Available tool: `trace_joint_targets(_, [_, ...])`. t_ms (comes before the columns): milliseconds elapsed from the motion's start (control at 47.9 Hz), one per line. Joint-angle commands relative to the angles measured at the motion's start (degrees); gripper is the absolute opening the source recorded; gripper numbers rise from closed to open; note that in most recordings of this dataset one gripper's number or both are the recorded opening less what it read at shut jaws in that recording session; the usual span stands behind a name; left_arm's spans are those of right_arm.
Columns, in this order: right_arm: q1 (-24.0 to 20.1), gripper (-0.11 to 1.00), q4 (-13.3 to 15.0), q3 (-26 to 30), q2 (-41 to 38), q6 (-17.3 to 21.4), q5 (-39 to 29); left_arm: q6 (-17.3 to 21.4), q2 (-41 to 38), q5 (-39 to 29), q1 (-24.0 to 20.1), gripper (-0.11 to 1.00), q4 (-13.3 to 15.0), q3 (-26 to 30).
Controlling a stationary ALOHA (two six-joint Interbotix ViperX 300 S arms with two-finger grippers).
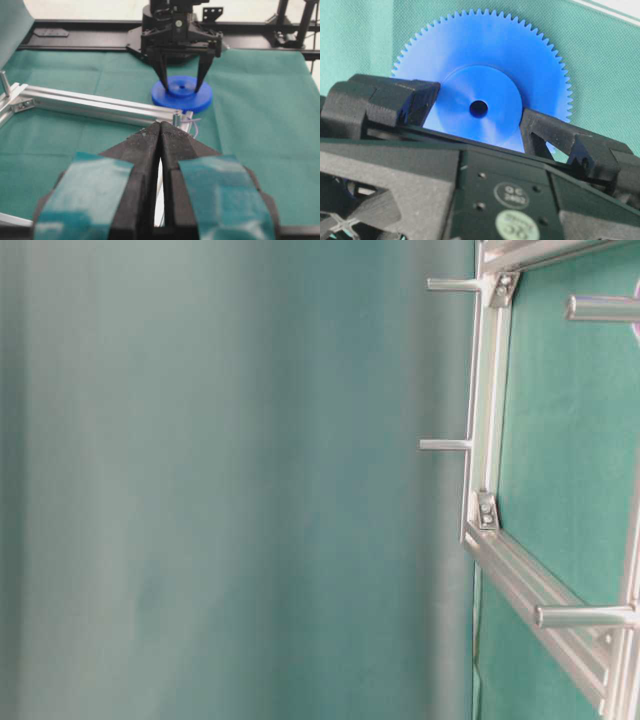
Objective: Find the location of the shaft and insert the gear.
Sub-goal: 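Lower the right gripper over the gear hub and close on it, then lift the blue gear with the right gripper and carry it left over the frame shaft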
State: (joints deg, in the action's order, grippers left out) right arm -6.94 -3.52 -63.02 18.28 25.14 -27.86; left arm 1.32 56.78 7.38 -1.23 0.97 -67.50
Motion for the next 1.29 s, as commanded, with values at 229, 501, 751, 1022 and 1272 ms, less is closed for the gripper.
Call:
trace_joint_targets(229, [-1.0,0.90,0.3,-0.2,-0.9,0.7,-1.0,-0.1,-0.5,0.4,-0.1,0.01,0.1,1.5])
trace_joint_targets(501, [-2.0,0.70,0.3,-0.1,-0.9,0.7,-2.2,0.0,-0.5,0.4,-0.1,0.01,0.1,1.5])
trace_joint_targets(751, [-2.1,0.70,0.2,0.0,-0.9,0.7,-3.3,-0.1,-0.5,0.1,-0.1,0.01,0.1,1.5])
trace_joint_targets(1022, [-2.1,0.70,0.3,0.3,-0.9,0.7,-3.3,-0.1,-0.5,-0.3,-0.1,0.01,0.1,1.5])
trace_joint_targets(1272, [-2.1,0.70,0.3,2.6,0.7,0.7,-6.2,-0.1,-0.5,-0.4,-0.2,0.01,0.1,1.5])
